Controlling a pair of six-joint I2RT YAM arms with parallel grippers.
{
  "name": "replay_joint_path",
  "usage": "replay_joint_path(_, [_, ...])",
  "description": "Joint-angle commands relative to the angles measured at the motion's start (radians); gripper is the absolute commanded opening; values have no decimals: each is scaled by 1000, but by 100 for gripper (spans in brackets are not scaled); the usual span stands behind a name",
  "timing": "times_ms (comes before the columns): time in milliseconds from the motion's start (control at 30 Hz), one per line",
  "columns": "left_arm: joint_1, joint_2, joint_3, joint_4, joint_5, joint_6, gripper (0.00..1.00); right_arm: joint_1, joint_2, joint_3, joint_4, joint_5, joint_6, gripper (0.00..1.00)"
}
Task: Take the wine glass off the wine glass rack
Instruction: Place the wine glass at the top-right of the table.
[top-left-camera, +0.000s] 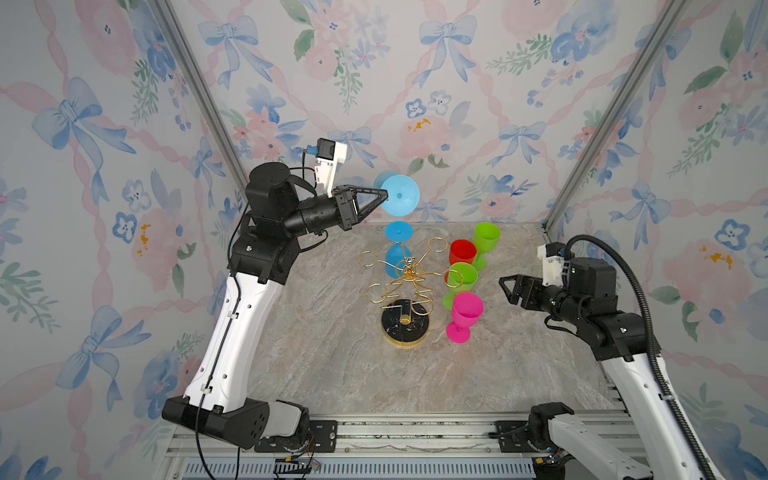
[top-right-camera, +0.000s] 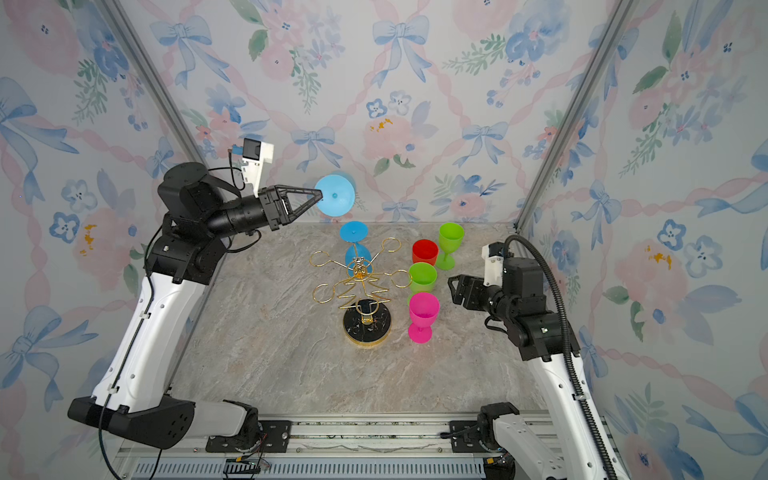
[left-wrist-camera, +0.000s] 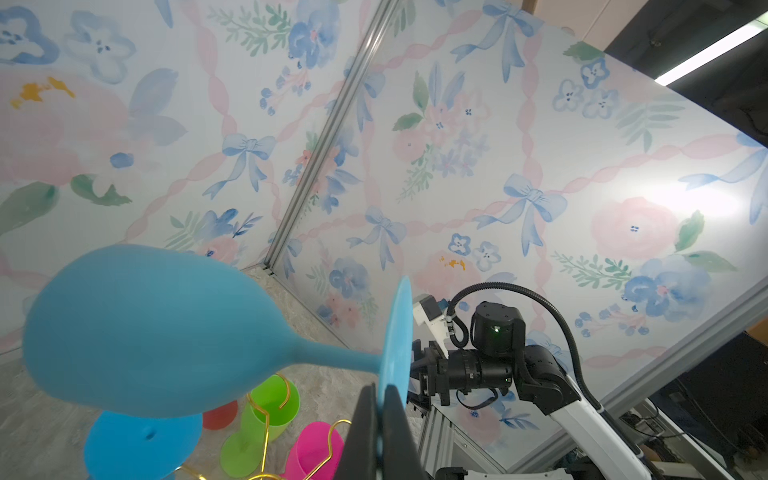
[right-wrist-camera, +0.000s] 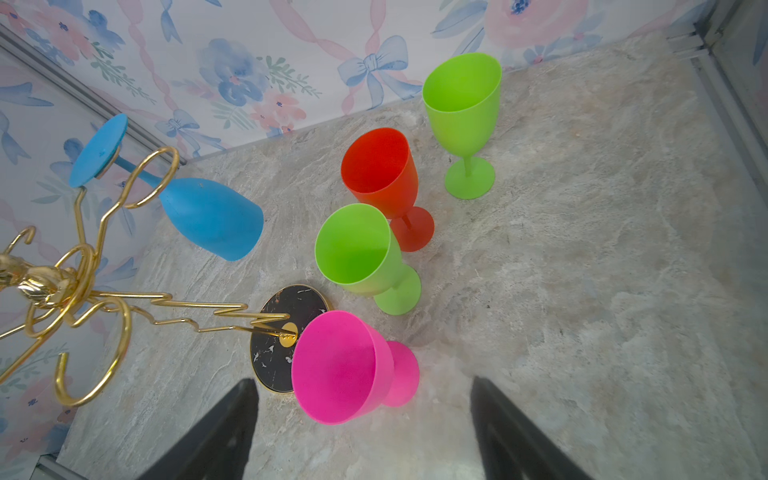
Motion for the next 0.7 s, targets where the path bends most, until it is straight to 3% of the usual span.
replay_joint_path(0, [-92, 3, 52, 12, 47, 108, 0, 10, -17, 44, -61, 38, 20, 82])
replay_joint_path(200, [-275, 5, 29, 10, 44, 164, 0, 9, -25, 68, -121, 67, 49, 82])
replay_joint_path(667, [-577, 29, -46, 11, 80, 270, 0, -14, -41, 68, -233, 92, 85, 83])
